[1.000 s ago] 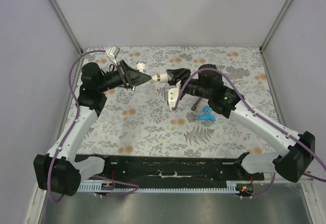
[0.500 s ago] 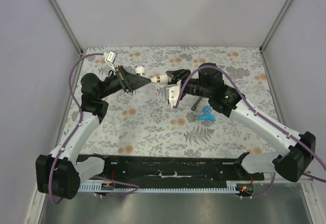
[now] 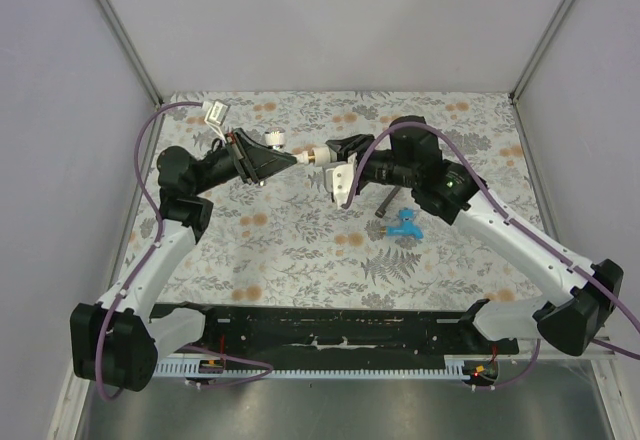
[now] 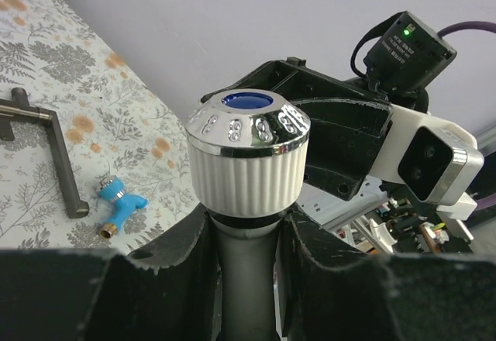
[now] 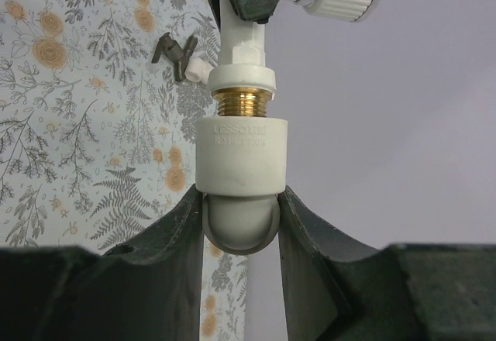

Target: Install the water faucets

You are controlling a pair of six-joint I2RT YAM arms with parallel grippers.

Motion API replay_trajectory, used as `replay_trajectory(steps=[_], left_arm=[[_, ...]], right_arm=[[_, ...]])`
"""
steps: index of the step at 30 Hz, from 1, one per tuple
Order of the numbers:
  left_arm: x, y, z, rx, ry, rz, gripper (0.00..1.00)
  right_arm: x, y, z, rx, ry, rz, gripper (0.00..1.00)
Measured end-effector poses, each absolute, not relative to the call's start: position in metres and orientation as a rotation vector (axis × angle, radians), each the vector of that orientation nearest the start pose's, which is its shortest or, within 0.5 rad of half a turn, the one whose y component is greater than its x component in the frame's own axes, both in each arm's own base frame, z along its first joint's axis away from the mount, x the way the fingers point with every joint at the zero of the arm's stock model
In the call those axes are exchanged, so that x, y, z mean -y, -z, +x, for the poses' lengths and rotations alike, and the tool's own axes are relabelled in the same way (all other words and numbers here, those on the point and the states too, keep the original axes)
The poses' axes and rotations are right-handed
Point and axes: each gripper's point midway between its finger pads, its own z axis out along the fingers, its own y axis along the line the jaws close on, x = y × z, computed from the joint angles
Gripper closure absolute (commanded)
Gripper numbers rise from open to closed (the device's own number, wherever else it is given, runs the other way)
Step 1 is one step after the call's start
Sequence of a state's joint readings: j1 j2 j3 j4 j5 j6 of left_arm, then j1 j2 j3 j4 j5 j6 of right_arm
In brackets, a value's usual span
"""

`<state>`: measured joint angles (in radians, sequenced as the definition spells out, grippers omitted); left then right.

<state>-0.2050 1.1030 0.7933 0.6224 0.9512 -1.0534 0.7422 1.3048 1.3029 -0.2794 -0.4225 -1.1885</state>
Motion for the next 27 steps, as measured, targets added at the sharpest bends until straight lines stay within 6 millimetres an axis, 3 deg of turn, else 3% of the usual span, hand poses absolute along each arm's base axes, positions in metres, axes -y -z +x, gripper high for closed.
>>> replay_trajectory(steps=[13,27], left_arm=[[0.225,-0.356,0.250,-1.472,1.475,0.481,0.98],[0.231,-0.355,0.231,-1.262,1.265,0.790,0.98]], right_arm=[[-0.316,-0.339,0.284,-0.887,-0.179,-1.689,1.00],[-0.312,-0.336,0.266,-0.982,-0.363,-1.735,1.00]])
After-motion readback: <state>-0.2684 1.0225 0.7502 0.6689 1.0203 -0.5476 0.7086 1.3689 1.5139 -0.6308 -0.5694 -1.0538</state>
